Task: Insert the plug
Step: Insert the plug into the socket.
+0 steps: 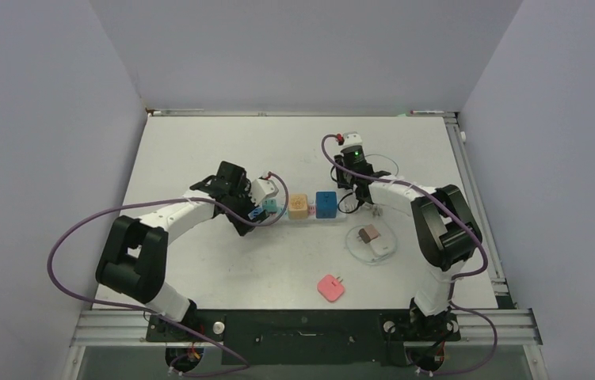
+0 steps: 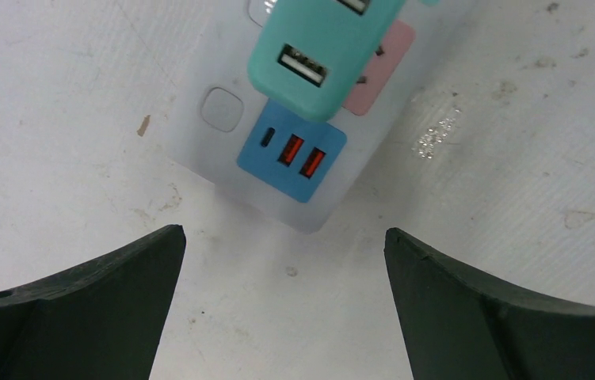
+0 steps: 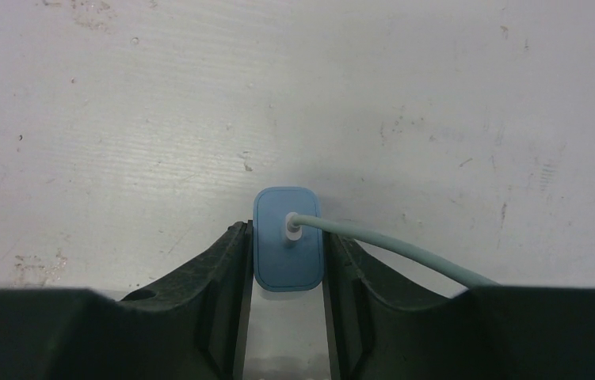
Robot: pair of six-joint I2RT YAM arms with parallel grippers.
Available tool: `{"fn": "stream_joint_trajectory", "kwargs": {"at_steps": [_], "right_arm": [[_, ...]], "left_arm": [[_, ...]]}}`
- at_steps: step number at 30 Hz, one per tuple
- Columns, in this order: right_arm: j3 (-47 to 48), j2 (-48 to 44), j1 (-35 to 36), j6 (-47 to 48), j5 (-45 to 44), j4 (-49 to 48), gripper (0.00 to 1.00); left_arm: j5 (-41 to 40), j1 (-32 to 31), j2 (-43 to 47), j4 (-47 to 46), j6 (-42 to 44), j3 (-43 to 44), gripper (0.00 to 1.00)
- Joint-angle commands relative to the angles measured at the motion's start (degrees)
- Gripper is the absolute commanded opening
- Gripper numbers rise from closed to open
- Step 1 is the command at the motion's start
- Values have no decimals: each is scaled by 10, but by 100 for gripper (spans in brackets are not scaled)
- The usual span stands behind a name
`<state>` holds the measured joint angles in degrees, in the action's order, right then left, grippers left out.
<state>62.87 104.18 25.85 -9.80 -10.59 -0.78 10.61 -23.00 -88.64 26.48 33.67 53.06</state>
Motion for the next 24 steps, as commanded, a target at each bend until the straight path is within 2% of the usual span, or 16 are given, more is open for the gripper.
{"fn": "stream_joint_trajectory", "kwargs": {"at_steps": [1, 8, 16, 24], "right_arm": [[1, -10, 2, 8, 53, -50, 5], [-43, -53, 20, 4, 96, -55, 5], [-99, -96, 76, -23, 60, -37, 5], [-181, -181, 118, -90, 8, -30, 5]], "left_arm": [[-35, 9, -17, -76, -8, 1, 96], [-60, 19, -55, -107, -14, 15, 96], [-71, 45, -80, -149, -31, 22, 96], [-76, 53, -137, -170, -55, 85, 93]]}}
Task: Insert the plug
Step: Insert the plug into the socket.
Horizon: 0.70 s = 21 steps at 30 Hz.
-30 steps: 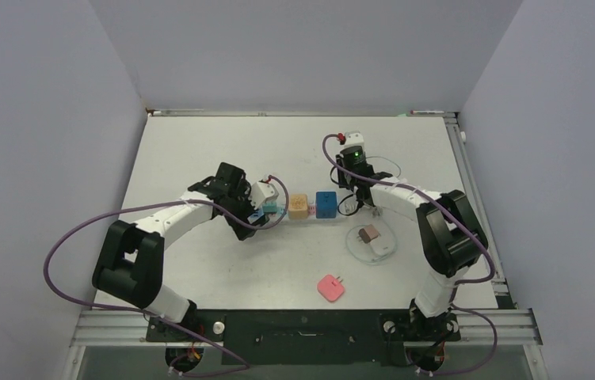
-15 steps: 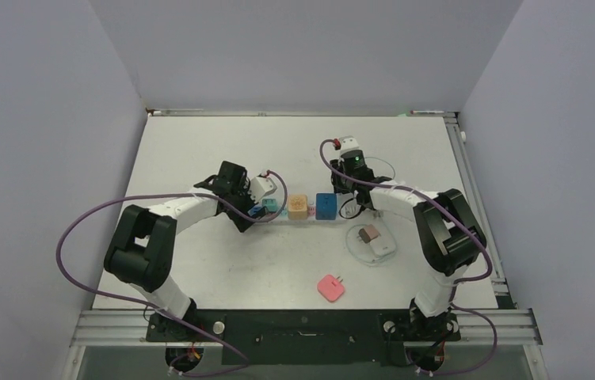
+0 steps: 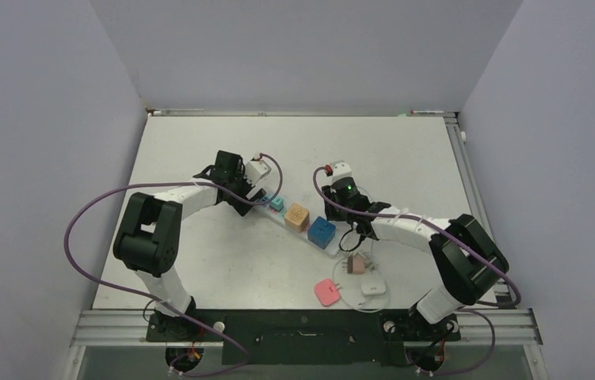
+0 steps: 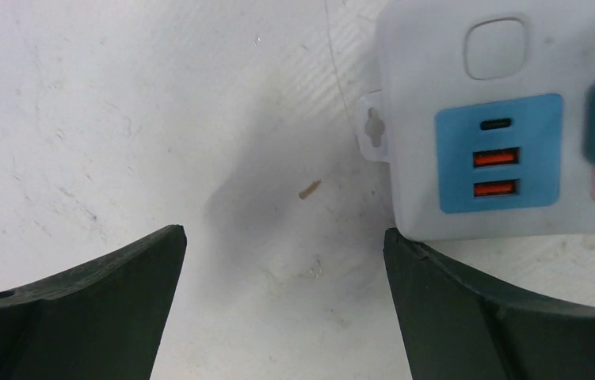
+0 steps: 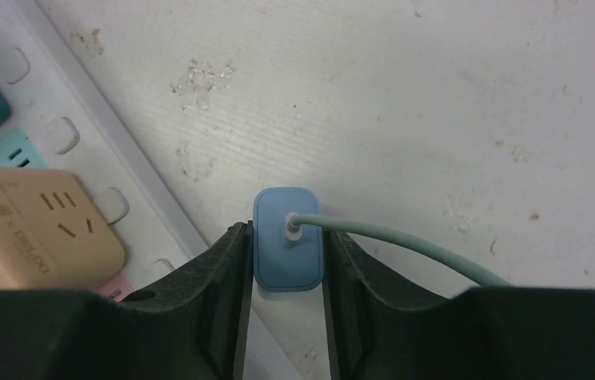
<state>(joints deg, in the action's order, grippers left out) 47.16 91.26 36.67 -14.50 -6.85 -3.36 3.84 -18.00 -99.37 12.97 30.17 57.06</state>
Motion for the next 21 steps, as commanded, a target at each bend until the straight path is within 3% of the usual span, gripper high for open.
{"fn": "stream_joint_trajectory", "kwargs": {"at_steps": [1, 11, 21], "right_arm": [[-25, -57, 7, -40, -41, -2, 5], [62, -126, -38, 3, -60, 62, 5], [19, -280, 92, -6, -23, 110, 5]], "left_arm": [[-6, 1, -38, -35, -27, 56, 93], [15, -6, 1, -4, -67, 75, 97], [90, -4, 63, 175, -70, 153, 98]]}}
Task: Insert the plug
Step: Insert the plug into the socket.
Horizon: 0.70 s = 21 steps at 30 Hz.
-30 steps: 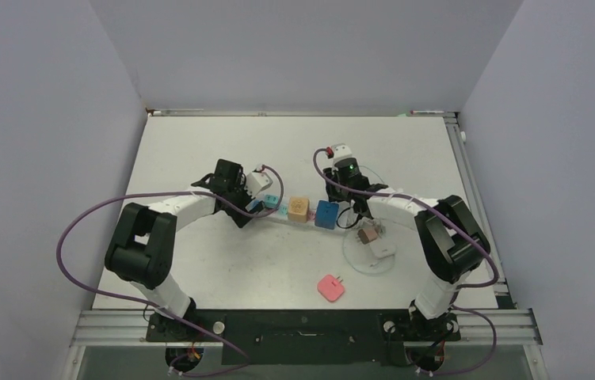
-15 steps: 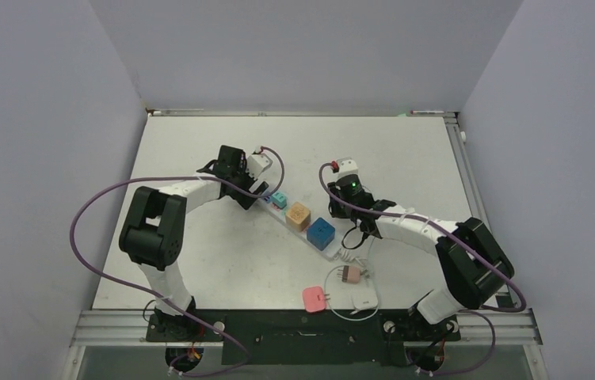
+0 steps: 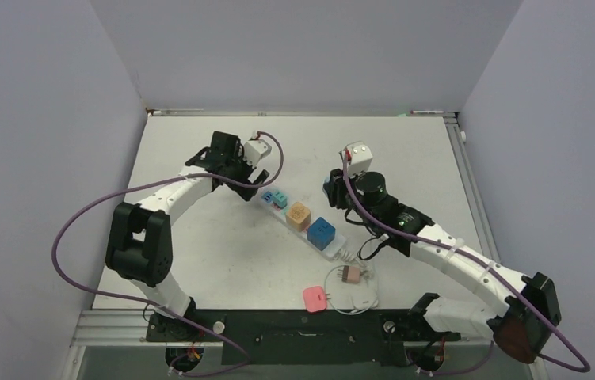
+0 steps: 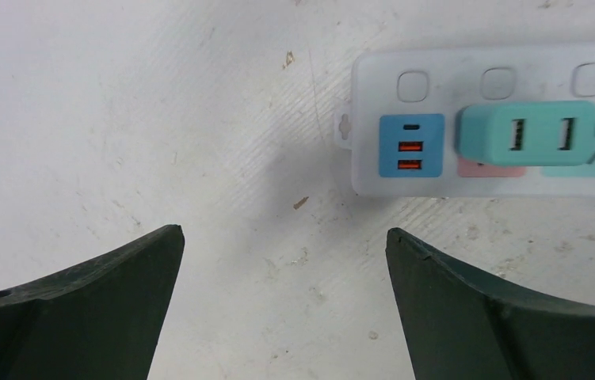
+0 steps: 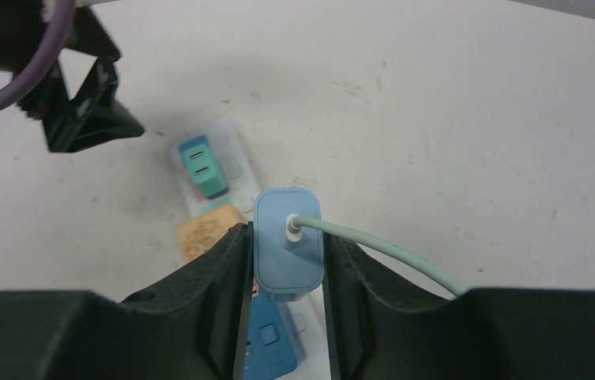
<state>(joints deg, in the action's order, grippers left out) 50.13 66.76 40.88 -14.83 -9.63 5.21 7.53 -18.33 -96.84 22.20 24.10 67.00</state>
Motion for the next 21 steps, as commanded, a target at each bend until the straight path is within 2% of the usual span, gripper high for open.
{"fn": "stream_joint_trajectory", "kwargs": {"at_steps": [1, 8, 12, 21], "right_arm": [[-12, -38, 67, -3, -3, 30, 5], [-32, -24, 131, 3, -26, 50, 5], [-47, -27, 135, 4, -36, 47, 5], [-83, -23, 136, 3, -27, 8, 5]], "left_arm": [[63, 0, 44, 93, -13, 57, 97], [81, -1, 94, 93, -42, 36, 96], [76, 0, 87, 120, -39, 47, 96], [84, -3, 92, 116, -39, 37, 96]]}}
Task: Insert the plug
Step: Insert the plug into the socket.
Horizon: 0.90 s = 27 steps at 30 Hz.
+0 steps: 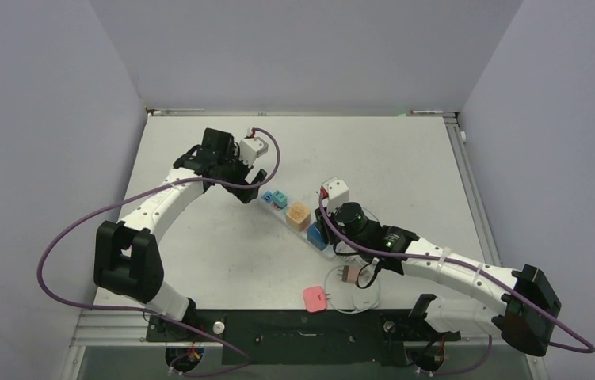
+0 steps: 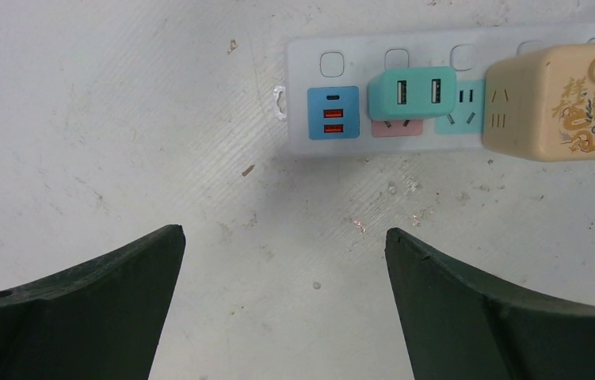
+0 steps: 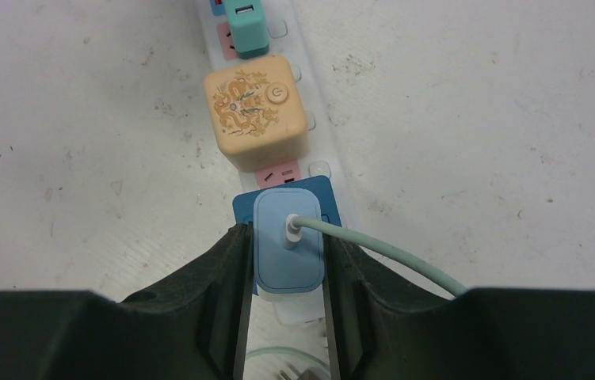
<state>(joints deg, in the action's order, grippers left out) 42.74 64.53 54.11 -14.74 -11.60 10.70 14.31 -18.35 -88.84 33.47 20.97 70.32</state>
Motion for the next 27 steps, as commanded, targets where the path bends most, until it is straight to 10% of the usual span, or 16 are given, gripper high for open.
{"fn": "stream_joint_trajectory", "kwargs": {"at_steps": [1, 27], "right_arm": [[-12, 0, 3, 4, -9, -52, 5], [-103, -14, -3, 82, 45, -185, 5]], "left_arm": [[17, -3, 11, 4, -9, 5, 96], [26, -17, -19, 6, -20, 27, 96]]}}
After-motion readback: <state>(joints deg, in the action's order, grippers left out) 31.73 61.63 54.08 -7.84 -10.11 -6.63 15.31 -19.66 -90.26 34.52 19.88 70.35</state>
